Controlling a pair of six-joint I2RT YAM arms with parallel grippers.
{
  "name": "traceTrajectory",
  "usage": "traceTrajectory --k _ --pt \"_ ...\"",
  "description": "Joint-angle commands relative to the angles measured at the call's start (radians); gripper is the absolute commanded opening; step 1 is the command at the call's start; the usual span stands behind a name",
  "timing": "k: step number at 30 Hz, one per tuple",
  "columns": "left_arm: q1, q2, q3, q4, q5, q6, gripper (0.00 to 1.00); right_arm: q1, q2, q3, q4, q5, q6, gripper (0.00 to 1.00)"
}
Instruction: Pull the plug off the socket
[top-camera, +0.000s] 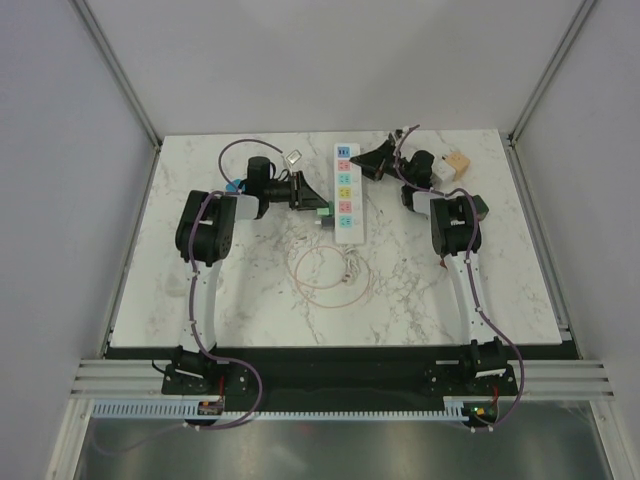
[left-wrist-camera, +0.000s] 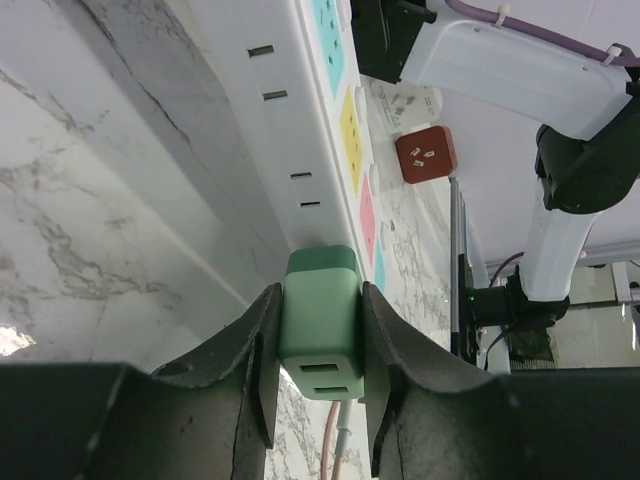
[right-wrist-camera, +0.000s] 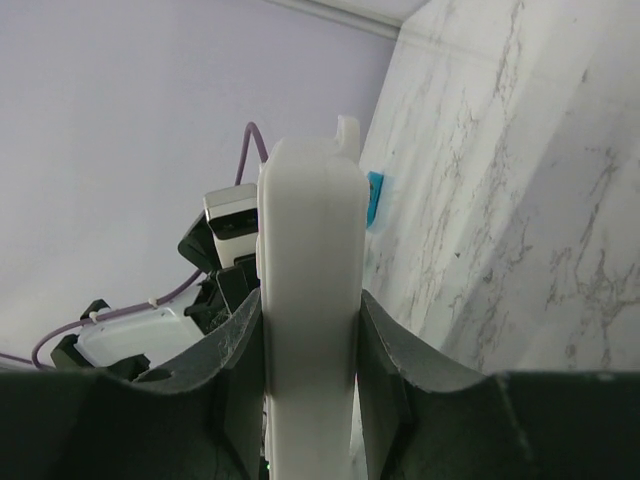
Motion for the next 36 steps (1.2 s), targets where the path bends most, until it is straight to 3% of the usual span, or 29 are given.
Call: traceTrajectory --k 1,10,11,12,13,15,16,21,22,24,28,31,33,34,36 --pt "0.03 -0.034 -0.042 -0.013 0.024 0.058 0.02 -0.022 -0.017 0.068 -0.058 -0.033 -0.038 0.0" --pt "0.028 -0.043 -0.043 -0.025 0.038 0.084 0.02 -0.025 -0.029 0.089 -0.096 -0.075 -0.056 0.0" --pt "0.024 -0.04 -0.042 -0.004 0.04 0.073 0.02 -0.013 -0.039 0.092 -0.182 -0.085 -0.121 0.0" --pt "0.014 -0.037 -0.037 0.002 0.04 0.055 0.02 -0.005 -0.052 0.095 -0.291 -0.082 -0.292 0.01" --pt "0.01 -0.034 -0.034 0.014 0.044 0.044 0.02 0.012 -0.086 0.092 -0.501 -0.069 -0.394 0.08" --pt "0.001 -0.037 -0.037 0.057 0.043 0.018 0.02 0.026 -0.114 0.091 -0.661 -0.029 -0.534 0.3" --pt "0.001 -0.04 -0.042 0.073 0.037 0.009 0.02 0.032 -0.134 0.069 -0.69 -0.024 -0.576 0.36" --pt "0.001 -0.026 -0.042 0.131 0.027 -0.054 0.02 0.037 -0.167 -0.096 -0.472 -0.041 -0.425 0.71" --pt "0.001 -0.024 -0.04 0.148 0.026 -0.06 0.02 0.037 -0.198 -0.192 -0.376 -0.041 -0.403 0.73" --pt "0.001 -0.021 -0.04 0.16 0.026 -0.079 0.02 0.04 -0.235 -0.274 -0.347 -0.032 -0.392 0.78" --pt "0.001 -0.015 -0.04 0.205 0.03 -0.114 0.02 0.055 -0.328 -0.343 -0.584 0.003 -0.58 0.79" --pt "0.001 -0.012 -0.042 0.228 0.04 -0.132 0.02 0.07 -0.37 -0.417 -0.586 0.019 -0.624 0.76" --pt "0.001 -0.011 -0.045 0.268 0.046 -0.157 0.02 0.081 -0.373 -0.454 -0.536 0.011 -0.587 0.61" --pt "0.001 -0.009 -0.046 0.277 0.053 -0.163 0.02 0.083 -0.367 -0.469 -0.431 0.002 -0.546 0.53" --pt "0.002 -0.011 -0.052 0.282 0.06 -0.162 0.02 0.079 -0.349 -0.477 -0.305 -0.033 -0.41 0.27"
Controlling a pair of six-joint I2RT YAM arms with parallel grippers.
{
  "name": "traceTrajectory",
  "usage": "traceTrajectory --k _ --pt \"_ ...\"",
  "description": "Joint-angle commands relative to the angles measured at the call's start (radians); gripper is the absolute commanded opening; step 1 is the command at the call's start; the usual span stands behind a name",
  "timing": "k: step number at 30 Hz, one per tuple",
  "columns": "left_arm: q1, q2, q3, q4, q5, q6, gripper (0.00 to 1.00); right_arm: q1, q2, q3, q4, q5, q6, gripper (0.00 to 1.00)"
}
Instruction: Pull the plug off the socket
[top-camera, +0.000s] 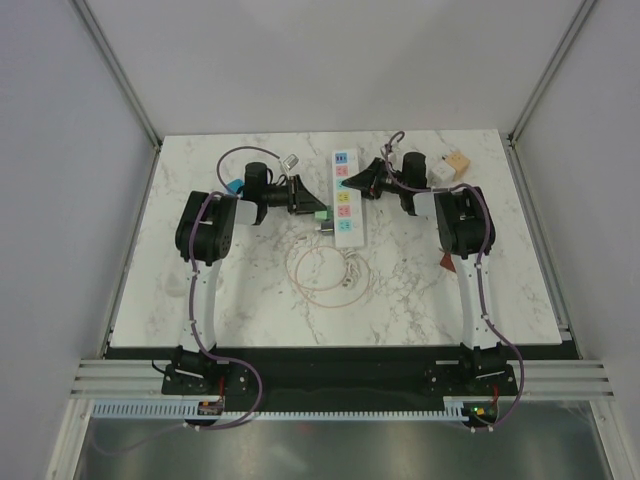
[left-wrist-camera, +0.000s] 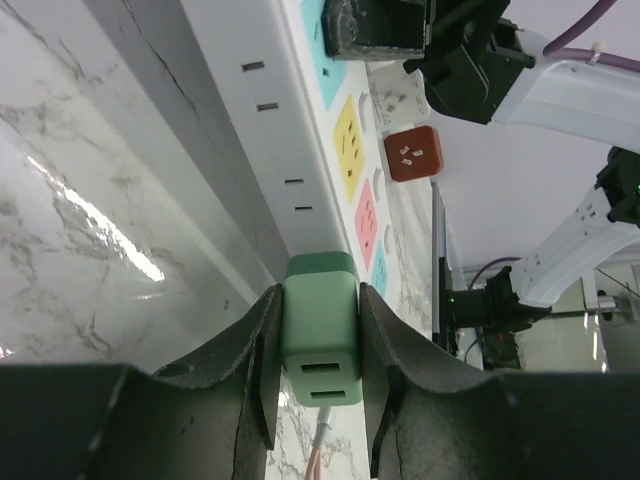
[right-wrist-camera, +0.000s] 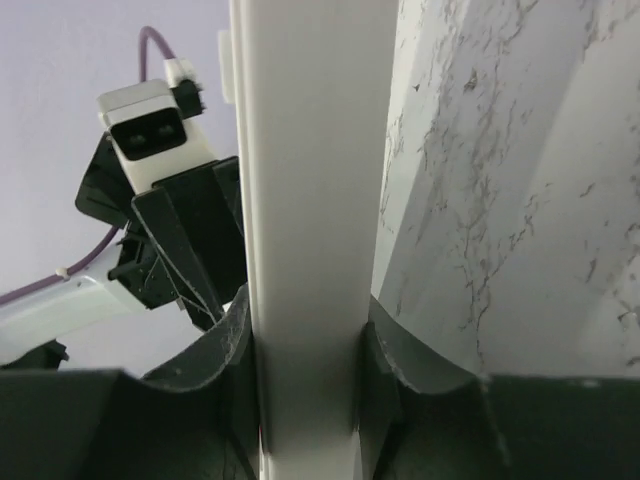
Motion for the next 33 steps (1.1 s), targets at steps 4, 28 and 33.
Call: traceTrajectory --k 4,28,33 --pt "0.018 -0.025 -0.014 0.138 0.055 -0.042 0.02 -0.005 0.035 -0.005 0.35 -0.093 0.186 0.0" --pt "0.162 -0.394 -0.39 -0.104 -0.394 0.072 0.02 -0.05 0.054 0.05 0.246 -0.09 0.115 0.0" --pt "0.195 -0.581 -0.601 -0.151 -0.582 0.038 0.02 -0.042 0.052 0.062 0.24 -0.087 0.111 0.0"
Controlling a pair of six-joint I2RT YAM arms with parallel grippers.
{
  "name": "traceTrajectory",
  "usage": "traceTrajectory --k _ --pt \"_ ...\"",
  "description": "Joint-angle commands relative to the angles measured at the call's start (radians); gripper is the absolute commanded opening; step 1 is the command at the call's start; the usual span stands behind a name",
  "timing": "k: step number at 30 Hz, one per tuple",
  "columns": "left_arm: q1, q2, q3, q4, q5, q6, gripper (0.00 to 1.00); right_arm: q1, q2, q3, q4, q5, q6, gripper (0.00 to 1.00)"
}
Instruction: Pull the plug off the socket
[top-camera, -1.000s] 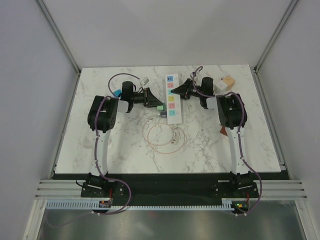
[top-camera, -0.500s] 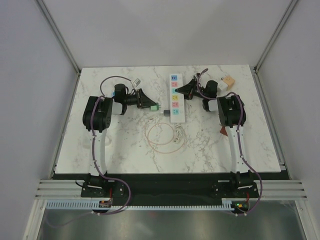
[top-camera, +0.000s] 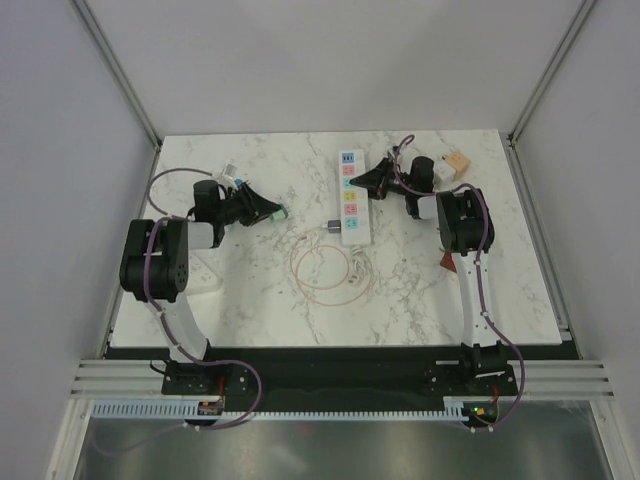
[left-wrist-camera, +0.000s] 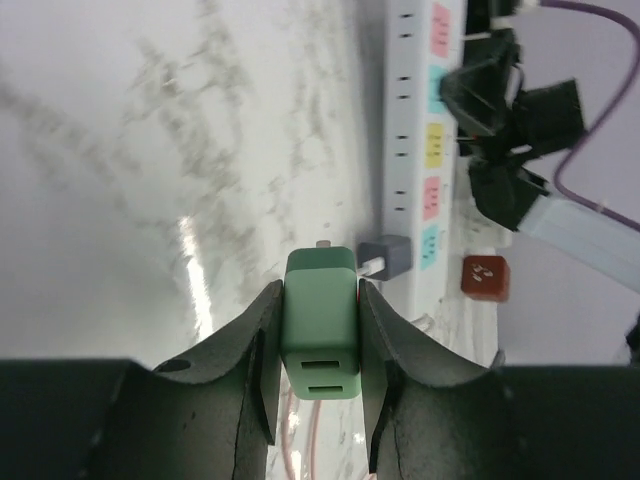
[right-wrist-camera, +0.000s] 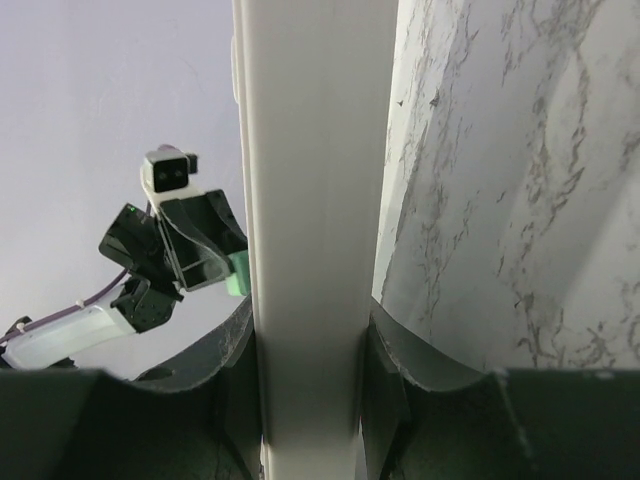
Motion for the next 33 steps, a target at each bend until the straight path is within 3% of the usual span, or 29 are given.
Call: traceTrajectory --k 1,7,10,14,22,30,33 --pt "0.01 -0.119 -0.123 -0.124 -0.23 0.021 0.02 0.01 -0.048 0.031 0.007 -0.011 -0.096 0.0" --pt "0.027 -0.225 -0.176 -0.291 -0.413 0.027 0.07 0.027 -0.058 0.022 0.033 -0.014 -0.083 0.0" --pt "0.058 -0.236 -0.151 -0.359 -0.475 0.051 0.22 0.03 -0.064 0.019 0.041 -0.016 -0.084 0.0" --pt "0.074 -0.224 -0.137 -0.417 -0.496 0.056 0.6 0.035 -0.071 0.016 0.05 -0.023 -0.084 0.0" --pt "0.081 -0.3 -0.148 -0.474 -0.484 0.064 0.84 0.038 -0.079 0.011 0.071 -0.031 -0.075 0.0" --pt "0.009 -0.507 -0.119 -0.647 -0.629 0.136 0.86 0.041 -0.077 0.016 0.084 -0.036 -0.069 0.0" --pt "-0.025 -0.561 -0.119 -0.619 -0.601 0.157 0.86 0.047 -0.077 0.017 0.105 -0.045 -0.055 0.0"
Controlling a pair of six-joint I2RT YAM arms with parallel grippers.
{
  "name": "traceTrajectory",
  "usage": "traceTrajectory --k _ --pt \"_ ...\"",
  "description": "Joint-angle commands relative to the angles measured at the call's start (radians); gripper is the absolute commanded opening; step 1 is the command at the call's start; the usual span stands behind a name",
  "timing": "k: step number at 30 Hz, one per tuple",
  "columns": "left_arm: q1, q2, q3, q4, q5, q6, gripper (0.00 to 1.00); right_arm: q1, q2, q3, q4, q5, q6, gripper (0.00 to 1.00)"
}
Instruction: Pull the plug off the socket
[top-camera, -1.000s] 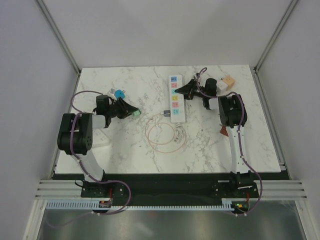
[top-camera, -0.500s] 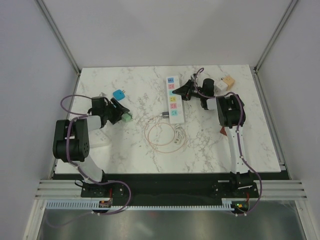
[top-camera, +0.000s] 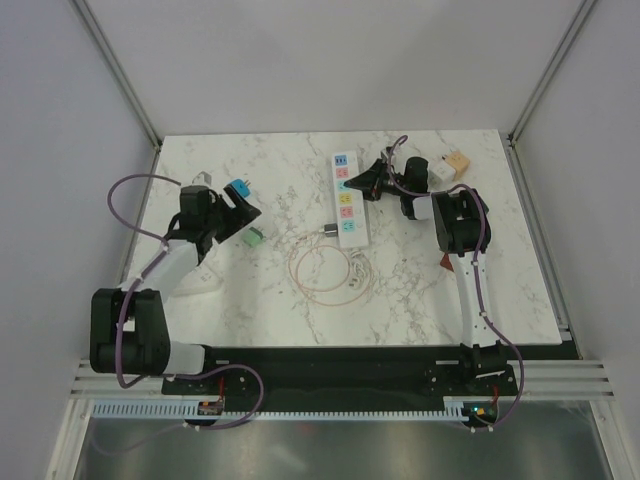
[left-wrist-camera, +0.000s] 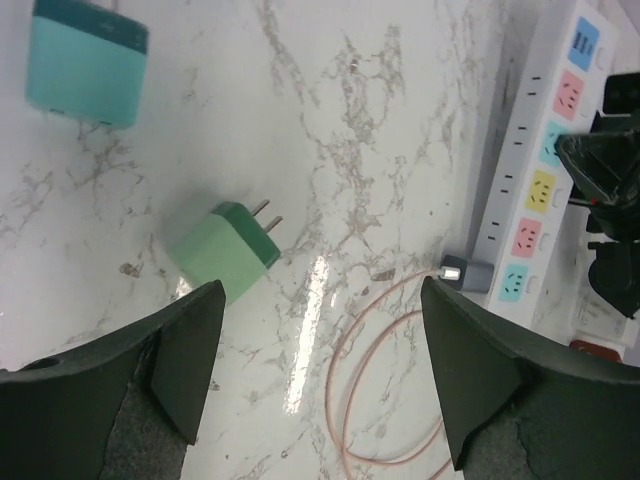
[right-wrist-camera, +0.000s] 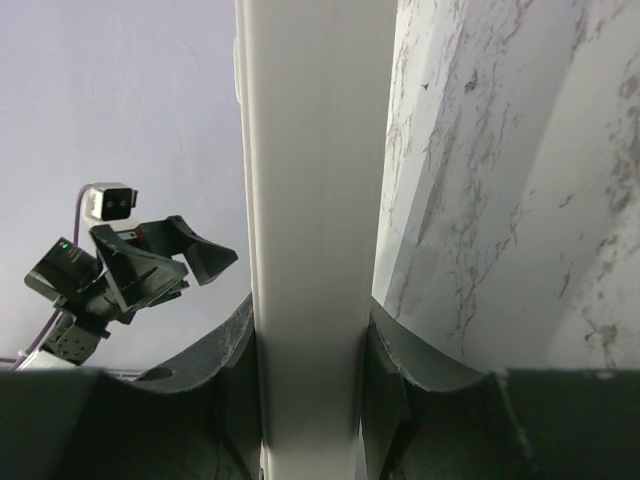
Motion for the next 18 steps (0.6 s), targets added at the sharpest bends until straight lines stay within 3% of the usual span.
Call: traceTrajectory --k 1,3,7,8,11,15,18 --pt "-0.054 -0.045 0.034 0.028 0.004 0.105 0.86 0.014 -0.071 0.014 0.122 -0.044 -0.041 0.0" --pt "-0.079 -0.009 0.07 0.074 0.129 0.142 0.86 0.017 -0.068 0.017 0.144 -0.049 -0.024 0.0" --pt "-0.168 0.09 0.121 0.181 0.209 0.216 0.87 0.017 -0.064 0.011 0.245 -0.069 0.051 0.0" --pt "-0.194 0.131 0.124 0.271 0.234 0.223 0.88 0.017 -0.063 0.01 0.298 -0.073 0.069 0.0" --pt "-0.206 0.23 0.167 0.379 0.427 0.217 0.88 0.017 -0.058 0.009 0.374 -0.085 0.13 0.0" --pt "-0.217 0.438 0.299 0.462 0.589 0.216 0.87 0.017 -0.046 0.019 0.438 -0.088 0.183 0.0" --pt "-0.225 0.509 0.345 0.516 0.665 0.196 0.87 0.02 -0.037 0.026 0.487 -0.092 0.226 0.0"
